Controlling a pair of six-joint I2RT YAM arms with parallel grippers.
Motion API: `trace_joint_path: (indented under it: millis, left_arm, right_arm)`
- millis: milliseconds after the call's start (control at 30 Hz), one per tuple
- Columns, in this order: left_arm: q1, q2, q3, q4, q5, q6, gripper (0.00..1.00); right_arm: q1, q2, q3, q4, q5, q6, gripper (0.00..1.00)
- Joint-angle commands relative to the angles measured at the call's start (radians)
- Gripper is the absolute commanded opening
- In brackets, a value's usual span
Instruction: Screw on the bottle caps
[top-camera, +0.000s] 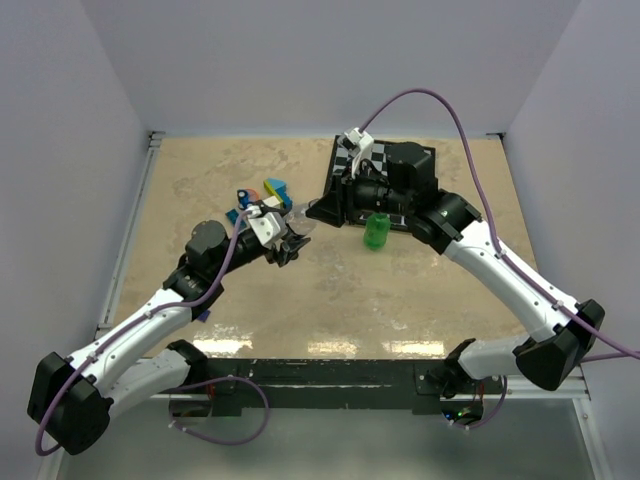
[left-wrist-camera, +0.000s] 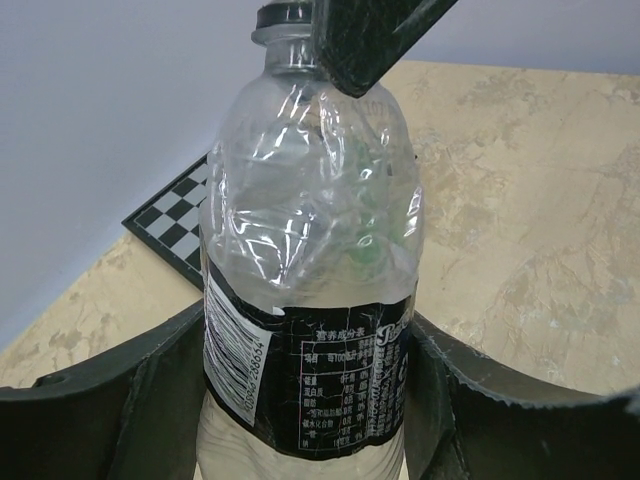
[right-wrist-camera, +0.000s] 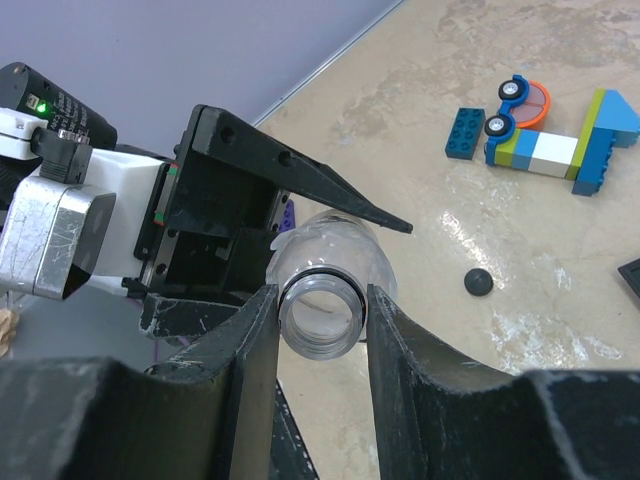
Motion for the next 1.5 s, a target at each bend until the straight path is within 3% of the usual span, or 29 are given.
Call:
trace_joint_path:
  millis: [0,67,200,267,400,467,567,633,733,833,1067,1167,1300,1467]
  left_arm:
    - [-0.003,-0.017,-0.012,0.055,-0.014,0.004,0.63]
    - [-0.003,-0.019,-0.015,0.070,-0.013,-0.005,0.61]
    - [-0.003,-0.017,-0.016,0.090,-0.016,-0.025,0.42]
    - [-0.003,-0.017,-0.024,0.098,-0.025,-0.044,0.35]
    - [-0.001,-0.031,-0.051,0.119,-0.052,-0.111,0.20]
    - [-0.001,-0.043,-0.080,0.125,-0.071,-0.152,0.12]
    - [0.002,-0.072,-0.123,0.133,-0.101,-0.233,0.06]
    - [0.006,-0.106,-0.169,0.148,-0.123,-0.289,0.02]
    - [0.029,-0.179,-0.244,0.179,-0.158,-0.387,0.00]
    - [0.052,-0.274,-0.320,0.182,-0.201,-0.477,0.00]
    - [0.068,-0.520,-0.400,0.038,-0.397,-0.616,0.00]
    - [0.068,-0.620,-0.395,-0.031,-0.443,-0.622,0.00]
    - [0.068,-0.701,-0.369,-0.108,-0.444,-0.605,0.00]
    - [0.068,-0.769,-0.329,-0.143,-0.358,-0.555,0.00]
  right_arm:
    - [0.006,0.004,0.047,0.007,-0.022,0.023,0.00]
    - [0.007,0.010,0.047,0.001,-0.024,0.026,0.00]
    - [0.009,0.015,0.049,-0.002,-0.025,0.031,0.00]
    - [0.009,0.013,0.047,0.004,-0.022,0.031,0.13]
    - [0.010,0.001,0.049,0.019,-0.004,0.022,0.55]
    - [0.010,-0.008,0.050,0.031,0.010,0.006,0.70]
    - [0.010,-0.028,0.044,0.063,0.041,-0.029,0.87]
    - [0.010,-0.045,0.024,0.106,0.076,-0.054,0.92]
    - [0.009,-0.059,-0.023,0.165,0.146,-0.104,0.94]
    - [0.010,-0.011,-0.013,0.117,0.178,-0.158,0.96]
    - [0.009,0.116,-0.056,0.110,0.225,-0.228,0.98]
    - [0.021,0.179,-0.115,0.169,0.246,-0.235,0.98]
    - [0.075,0.285,-0.146,0.194,0.386,-0.259,0.98]
    - [0.139,0.430,-0.142,0.231,0.502,-0.267,0.89]
